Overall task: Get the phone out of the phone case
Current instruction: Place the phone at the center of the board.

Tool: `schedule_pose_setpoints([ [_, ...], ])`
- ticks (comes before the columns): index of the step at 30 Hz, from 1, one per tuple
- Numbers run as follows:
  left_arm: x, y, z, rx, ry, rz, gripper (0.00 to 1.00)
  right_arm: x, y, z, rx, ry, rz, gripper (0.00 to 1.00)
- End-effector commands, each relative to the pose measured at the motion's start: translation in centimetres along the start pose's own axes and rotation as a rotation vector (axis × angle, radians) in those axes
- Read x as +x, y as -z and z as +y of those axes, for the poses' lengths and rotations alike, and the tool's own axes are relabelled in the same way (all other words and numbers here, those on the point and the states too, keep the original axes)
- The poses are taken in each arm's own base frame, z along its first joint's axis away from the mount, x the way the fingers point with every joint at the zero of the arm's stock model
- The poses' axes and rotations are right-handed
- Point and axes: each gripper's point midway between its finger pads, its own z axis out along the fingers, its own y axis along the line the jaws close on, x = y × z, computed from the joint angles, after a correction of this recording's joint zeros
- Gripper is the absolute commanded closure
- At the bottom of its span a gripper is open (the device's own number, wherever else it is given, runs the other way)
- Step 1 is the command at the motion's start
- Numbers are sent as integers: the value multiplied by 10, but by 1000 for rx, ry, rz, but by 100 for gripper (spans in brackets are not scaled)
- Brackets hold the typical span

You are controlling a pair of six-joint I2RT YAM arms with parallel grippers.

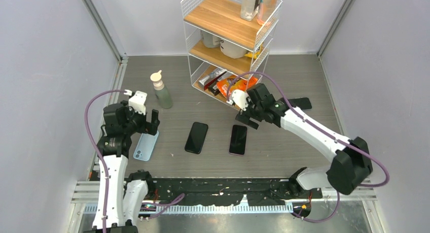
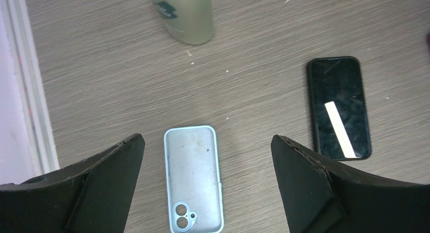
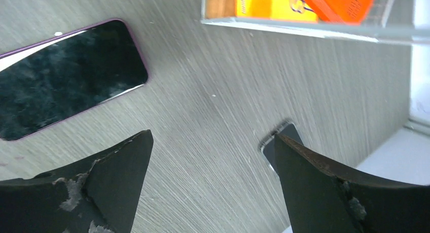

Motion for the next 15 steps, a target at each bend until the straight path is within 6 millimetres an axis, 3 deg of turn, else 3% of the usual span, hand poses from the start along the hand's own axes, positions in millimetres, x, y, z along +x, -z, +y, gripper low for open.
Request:
schedule_pose_setpoints([
  [1,-20,1,-21,101,48,-89,1,-6,20,-33,232,-86,-96,5],
  [7,-20,-6,-45,171,121,-50,0,3,26,-33,266,-137,-112,5],
  [15,-14,-33,-89,226,77,63,0,-3,21,-24,197,-222,-138,5],
])
